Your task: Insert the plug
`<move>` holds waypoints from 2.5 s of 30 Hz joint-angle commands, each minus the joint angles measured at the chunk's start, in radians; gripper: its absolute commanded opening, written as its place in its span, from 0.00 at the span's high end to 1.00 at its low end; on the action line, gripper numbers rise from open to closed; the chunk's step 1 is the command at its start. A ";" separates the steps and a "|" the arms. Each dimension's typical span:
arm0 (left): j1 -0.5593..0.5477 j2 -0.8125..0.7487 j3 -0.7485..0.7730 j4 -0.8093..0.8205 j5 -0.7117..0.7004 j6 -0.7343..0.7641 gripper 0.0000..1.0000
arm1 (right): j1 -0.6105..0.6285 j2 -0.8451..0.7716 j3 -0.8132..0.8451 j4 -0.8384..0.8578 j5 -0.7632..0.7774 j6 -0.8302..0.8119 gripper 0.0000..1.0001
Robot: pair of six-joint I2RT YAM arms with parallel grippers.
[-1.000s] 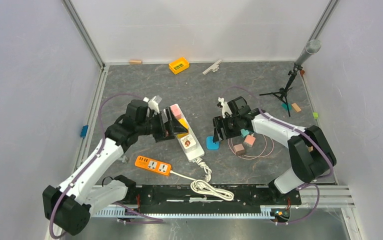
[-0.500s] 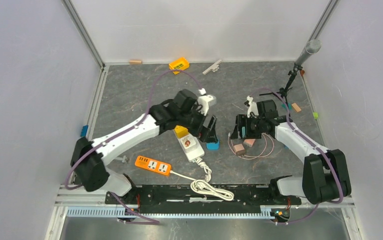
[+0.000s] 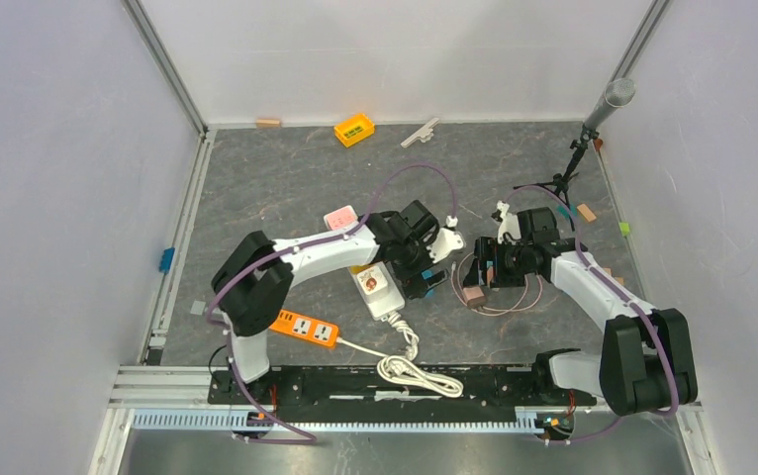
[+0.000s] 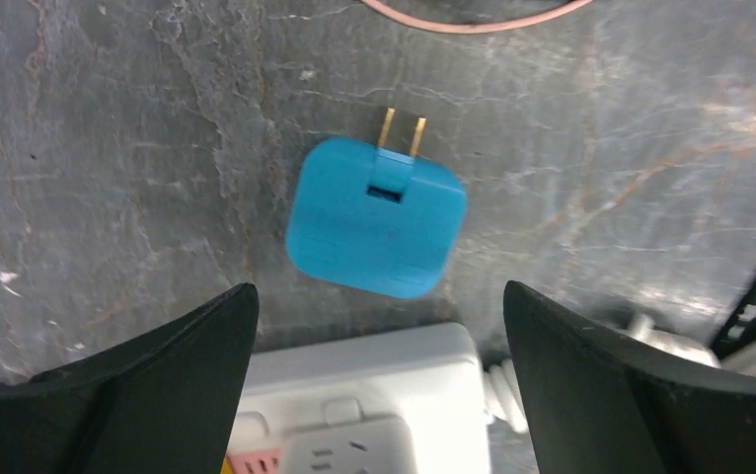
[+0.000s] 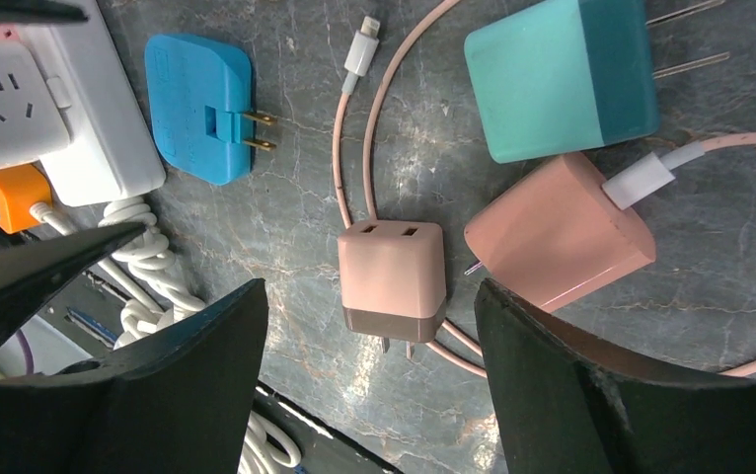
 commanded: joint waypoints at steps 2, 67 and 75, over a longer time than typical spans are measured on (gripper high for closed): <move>-0.013 0.099 0.102 -0.029 -0.051 0.194 0.00 | -0.008 -0.016 -0.006 -0.012 -0.023 -0.021 0.19; -0.068 -0.512 -0.237 0.271 -0.136 -0.231 0.72 | 0.295 -0.121 0.167 0.278 -0.199 0.516 0.73; -0.068 -0.506 -0.232 0.270 -0.154 -0.241 0.52 | 0.297 -0.126 0.166 0.269 -0.193 0.497 1.00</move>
